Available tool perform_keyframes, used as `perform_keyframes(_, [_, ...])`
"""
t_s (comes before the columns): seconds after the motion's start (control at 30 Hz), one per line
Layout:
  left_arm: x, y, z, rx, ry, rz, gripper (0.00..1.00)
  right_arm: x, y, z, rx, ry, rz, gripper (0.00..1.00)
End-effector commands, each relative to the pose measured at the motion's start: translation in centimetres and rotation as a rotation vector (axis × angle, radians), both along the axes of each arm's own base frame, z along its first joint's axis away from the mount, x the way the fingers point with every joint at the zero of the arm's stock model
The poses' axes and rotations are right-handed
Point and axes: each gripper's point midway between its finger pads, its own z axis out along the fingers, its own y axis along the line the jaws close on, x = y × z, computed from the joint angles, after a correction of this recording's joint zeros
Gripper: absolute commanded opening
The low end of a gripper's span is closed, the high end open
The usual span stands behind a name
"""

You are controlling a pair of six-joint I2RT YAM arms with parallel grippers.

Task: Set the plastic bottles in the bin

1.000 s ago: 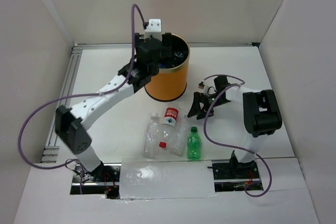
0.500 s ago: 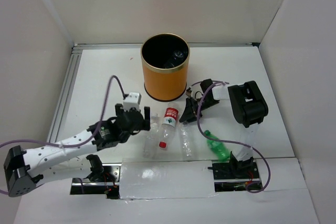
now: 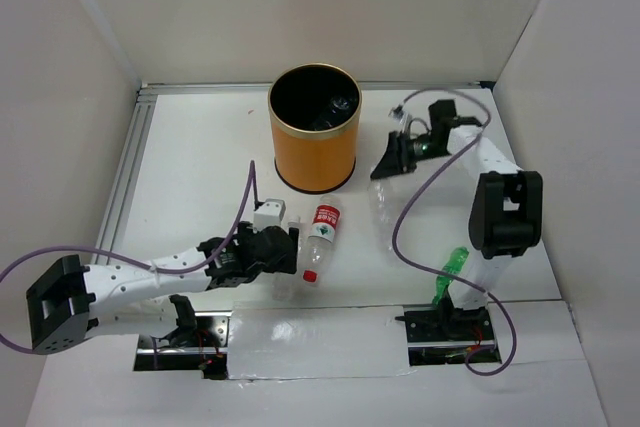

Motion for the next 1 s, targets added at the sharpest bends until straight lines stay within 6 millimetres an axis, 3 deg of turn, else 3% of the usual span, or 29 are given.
perform_keyframes(0.0, [0.2,-2.2,1.4,-0.105,-0.038,-0.058,1.0,1.2,-0.6,9.8,0.088,-0.306,0.075,0.0])
perform_keyframes(0.03, [0.0,-2.3,1.0,-0.105,-0.031,-0.075,1.0,1.7,-0.2,12.1,0.128,-0.365,0.091,0.0])
perform_keyframes(0.07, [-0.1,-2.2,0.3,-0.089,-0.021,-0.074,1.0,3.1,-0.6,16.3,0.141,-0.496,0.089,0.0])
perform_keyframes(0.13, [-0.3,-2.2,-0.7,-0.06,0.005,-0.081,1.0,4.6,-0.5,20.9,0.194,-0.604,0.087,0.0])
perform_keyframes(0.17, [-0.5,-2.2,-1.3,-0.061,0.02,-0.08,1.0,5.0,-0.4,25.1,0.211,-0.722,0.095,0.0])
perform_keyframes(0.2, [-0.6,-2.1,-1.9,-0.055,0.024,-0.08,1.0,6.2,-0.2,27.9,0.229,-0.856,0.111,0.0])
perform_keyframes(0.27, [-1.0,-2.1,-2.8,-0.053,0.049,-0.083,1.0,6.3,0.1,32.8,0.281,-0.929,0.111,0.0])
perform_keyframes(0.33, [-1.0,-2.1,-2.9,-0.063,0.05,-0.075,1.0,7.2,1.7,35.9,0.307,-1.06,0.144,0.0])
perform_keyframes(0.37, [-1.1,-2.0,-2.9,-0.075,0.049,-0.069,1.0,6.1,3.0,39.2,0.329,-1.134,0.156,0.0])
perform_keyframes(0.4, [-1.0,-2.2,-2.5,-0.092,0.039,-0.069,1.0,6.2,3.6,40.4,0.342,-1.162,0.154,0.0])
perform_keyframes(0.43, [-1.1,-2.0,-2.5,-0.095,0.038,-0.07,1.0,7.6,4.5,40.3,0.358,-1.18,0.158,0.0])
perform_keyframes(0.5, [-1.0,-1.9,-2.2,-0.108,0.021,-0.065,1.0,7.7,7.1,41.8,0.396,-1.214,0.132,0.0])
perform_keyframes(0.57, [-1.0,-1.9,-2.2,-0.119,0.015,-0.065,1.0,9.4,9.0,41.6,0.384,-1.273,0.074,0.0])
perform_keyframes(0.6, [-1.0,-1.9,-2.1,-0.125,0.018,-0.059,1.0,10.3,10.2,40.1,0.377,-1.254,0.068,0.0])
perform_keyframes(0.63, [-1.0,-1.9,-2.1,-0.125,0.018,-0.059,1.0,10.8,13.0,38.6,0.369,-1.253,0.067,0.0])
perform_keyframes(0.7, [-1.0,-1.9,-2.1,-0.125,0.018,-0.059,1.0,12.0,13.9,36.9,0.338,-1.25,0.062,0.04])
perform_keyframes(0.73, [-1.0,-1.9,-2.4,-0.117,0.022,-0.058,1.0,12.6,14.7,35.5,0.321,-1.225,0.068,0.19])
perform_keyframes(0.77, [-0.9,-2.1,-2.2,-0.128,0.016,-0.059,1.0,13.5,15.4,33.6,0.299,-1.174,0.07,0.43])
perform_keyframes(0.83, [-0.9,-1.9,-2.7,-0.105,0.016,-0.072,1.0,13.8,15.5,33.3,0.296,-1.151,0.058,1.0])
perform_keyframes(0.87, [-0.9,-2.0,-3.0,-0.101,0.018,-0.072,1.0,14.0,15.1,33.1,0.291,-1.132,0.048,1.0])
perform_keyframes(0.93, [-0.8,-2.1,-3.6,-0.088,0.026,-0.072,1.0,12.9,14.0,34.7,0.288,-1.147,0.037,1.0])
perform_keyframes(0.97, [-0.8,-1.7,-4.4,-0.05,0.034,-0.072,1.0,13.2,12.5,34.7,0.268,-1.139,0.012,1.0])
